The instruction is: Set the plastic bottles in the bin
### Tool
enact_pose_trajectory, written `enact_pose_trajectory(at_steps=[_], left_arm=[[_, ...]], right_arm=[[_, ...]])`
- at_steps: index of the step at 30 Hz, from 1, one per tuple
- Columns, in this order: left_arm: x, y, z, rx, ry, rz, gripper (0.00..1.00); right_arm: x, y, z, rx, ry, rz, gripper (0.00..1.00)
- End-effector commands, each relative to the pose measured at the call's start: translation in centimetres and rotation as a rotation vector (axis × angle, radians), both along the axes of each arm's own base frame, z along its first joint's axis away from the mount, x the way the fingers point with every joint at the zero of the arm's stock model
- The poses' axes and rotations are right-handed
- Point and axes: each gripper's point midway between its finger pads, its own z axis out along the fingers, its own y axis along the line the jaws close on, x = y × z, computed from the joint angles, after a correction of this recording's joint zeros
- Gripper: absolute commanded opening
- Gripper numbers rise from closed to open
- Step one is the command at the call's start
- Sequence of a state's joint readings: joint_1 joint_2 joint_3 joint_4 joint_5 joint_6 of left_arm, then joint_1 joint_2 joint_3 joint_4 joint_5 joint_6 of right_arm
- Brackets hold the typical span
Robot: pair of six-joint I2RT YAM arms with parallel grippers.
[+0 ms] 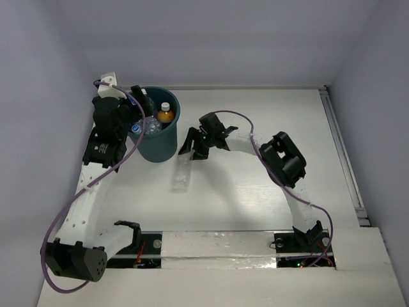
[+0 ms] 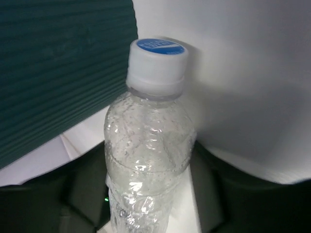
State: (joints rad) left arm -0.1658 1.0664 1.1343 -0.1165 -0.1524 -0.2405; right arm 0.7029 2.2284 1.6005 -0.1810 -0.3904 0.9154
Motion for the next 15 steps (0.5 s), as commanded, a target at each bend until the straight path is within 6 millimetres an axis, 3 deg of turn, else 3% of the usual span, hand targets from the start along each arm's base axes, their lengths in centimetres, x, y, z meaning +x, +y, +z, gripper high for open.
enact_pose_trajectory(at_steps=[1, 5, 9, 10, 12, 13, 14, 15], left_arm=[[-1.9, -1.1, 5.3, -0.072, -0.114, -0.071, 0.93], [-3.3, -1.9, 5.6, -0.108, -0.106, -0.119, 0.92], [-4.9, -3.6, 5.9, -0.149, -0.080, -0.219, 0.88], [-5.3, -3.9, 6.3, -0.167, -0.084, -0.233, 0.86], [-6.4, -4.3, 7.0, -0.190, -0.098, -0.257, 0.80], [-6.8, -4.4, 7.3, -0.203, -0.103, -0.263, 0.76], [-7.1, -4.5, 7.7, -0.230, -0.114, -0.264, 0.71], [-7.7, -4.6, 8.3, -0.245, -0.131, -0.277, 0.60]], right_arm=[[-2.6, -1.5, -3.6, -0.095, 0.074, 0.032, 0.58], [-2.8, -2.5, -2.4, -0.094, 0.032, 0.001, 0.50], [-3.4, -3.7, 2.5, -0.031, -0.074, -0.026, 0.48], [-3.8, -4.4, 5.8, 0.001, -0.136, -0.041, 0.48], [-3.9, -5.3, 9.6, 0.021, -0.218, -0.050, 0.49], [-3.7, -5.8, 14.3, 0.065, -0.310, -0.073, 0.49], [-3.5, -6.2, 16.6, 0.082, -0.366, -0.081, 0.49], [-3.5, -6.5, 18.6, 0.093, -0.401, -0.093, 0.49]])
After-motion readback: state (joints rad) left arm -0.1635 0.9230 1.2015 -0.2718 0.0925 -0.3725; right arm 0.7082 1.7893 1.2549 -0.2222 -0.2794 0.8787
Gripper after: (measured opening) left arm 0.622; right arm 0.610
